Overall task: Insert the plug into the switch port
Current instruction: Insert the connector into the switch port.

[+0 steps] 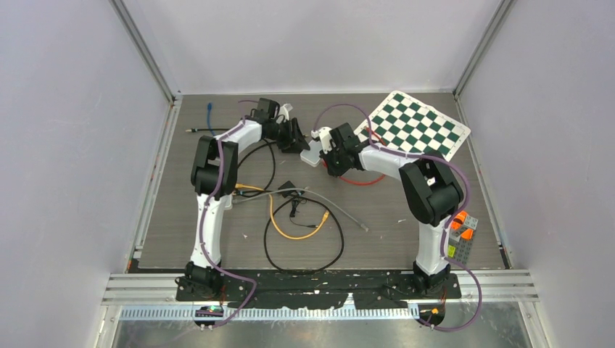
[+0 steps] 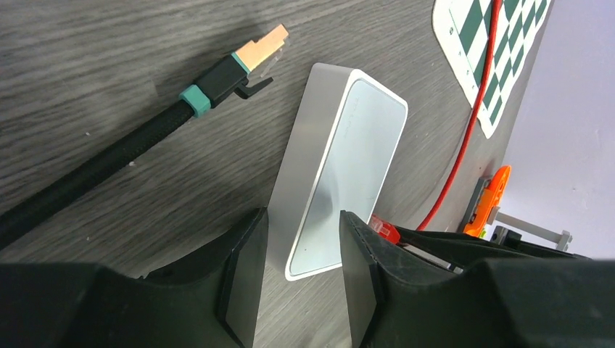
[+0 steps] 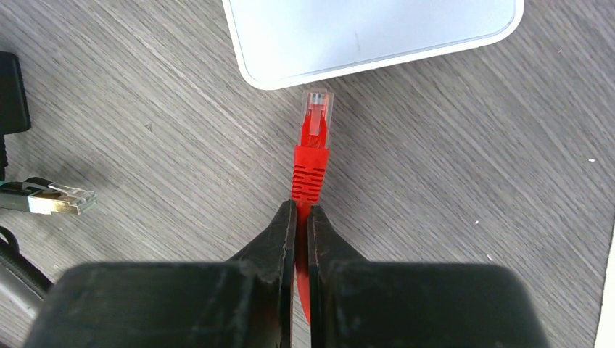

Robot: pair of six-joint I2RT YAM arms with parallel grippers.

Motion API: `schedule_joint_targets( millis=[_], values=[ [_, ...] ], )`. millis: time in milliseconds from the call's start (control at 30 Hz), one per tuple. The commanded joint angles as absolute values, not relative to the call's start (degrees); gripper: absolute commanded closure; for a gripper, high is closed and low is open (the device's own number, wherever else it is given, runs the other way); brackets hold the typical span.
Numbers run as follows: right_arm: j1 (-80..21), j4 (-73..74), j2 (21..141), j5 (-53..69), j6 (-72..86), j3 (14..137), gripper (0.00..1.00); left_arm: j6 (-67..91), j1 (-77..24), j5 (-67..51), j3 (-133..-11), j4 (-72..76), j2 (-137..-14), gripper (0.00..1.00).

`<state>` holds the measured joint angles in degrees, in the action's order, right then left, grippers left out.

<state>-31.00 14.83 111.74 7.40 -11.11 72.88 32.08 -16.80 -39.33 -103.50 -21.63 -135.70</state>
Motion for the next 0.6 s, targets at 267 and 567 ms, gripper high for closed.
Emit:
schedule_joint_targets(
  millis=[267, 567],
  values=[
    [-31.7, 19.9, 113.4, 5.6, -10.6, 77.6, 0.95, 31.4, -17.5, -41.2, -99.4, -19.2, -131.8, 0.57],
    [-32.1, 16.5, 113.6, 7.6, -14.1, 77.1, 0.95, 33.2, -17.6, -43.7, -98.3, -17.2, -131.8, 0.58]
  ],
)
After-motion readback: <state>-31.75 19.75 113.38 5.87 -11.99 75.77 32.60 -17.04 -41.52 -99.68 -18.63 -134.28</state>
